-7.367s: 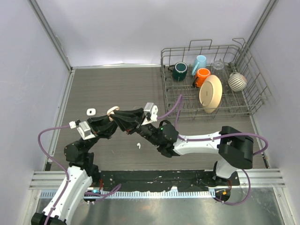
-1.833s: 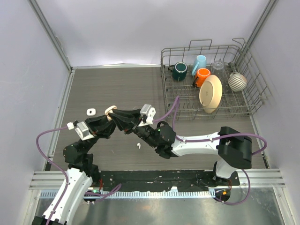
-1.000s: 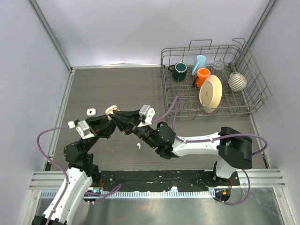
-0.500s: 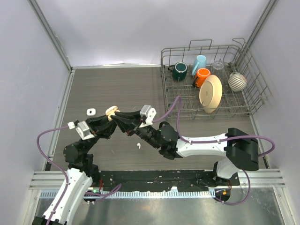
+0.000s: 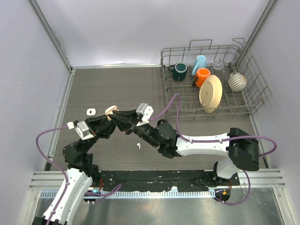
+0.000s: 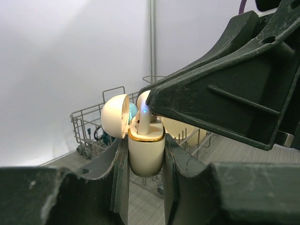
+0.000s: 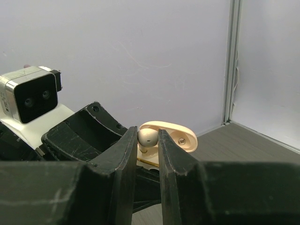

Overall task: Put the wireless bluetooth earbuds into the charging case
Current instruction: Place the earbud in the charging case.

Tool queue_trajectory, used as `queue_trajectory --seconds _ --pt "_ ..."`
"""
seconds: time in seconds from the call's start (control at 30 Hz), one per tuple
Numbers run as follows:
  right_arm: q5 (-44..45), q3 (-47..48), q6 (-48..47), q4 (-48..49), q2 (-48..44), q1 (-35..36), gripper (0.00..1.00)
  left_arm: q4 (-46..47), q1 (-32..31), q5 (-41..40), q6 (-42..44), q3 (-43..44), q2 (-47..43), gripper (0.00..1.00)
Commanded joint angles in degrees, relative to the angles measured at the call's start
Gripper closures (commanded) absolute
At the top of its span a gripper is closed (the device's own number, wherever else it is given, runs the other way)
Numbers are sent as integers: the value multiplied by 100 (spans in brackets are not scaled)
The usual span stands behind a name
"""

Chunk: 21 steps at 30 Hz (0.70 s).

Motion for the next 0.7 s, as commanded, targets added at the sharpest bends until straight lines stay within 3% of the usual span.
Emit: queue_trajectory --seconds 0.0,0.13,0.37,0.67 --pt "355 145 -222 -487 22 -68 92 647 -17 280 48 387 -121 100" --pt "312 154 -222 -611 -4 -68 86 620 -25 236 83 369 -121 100" --pt "329 180 -213 -593 -101 -68 63 532 -17 192 118 361 -157 100" --pt "242 198 -169 -287 -294 -68 43 392 -17 175 153 352 -201 100"
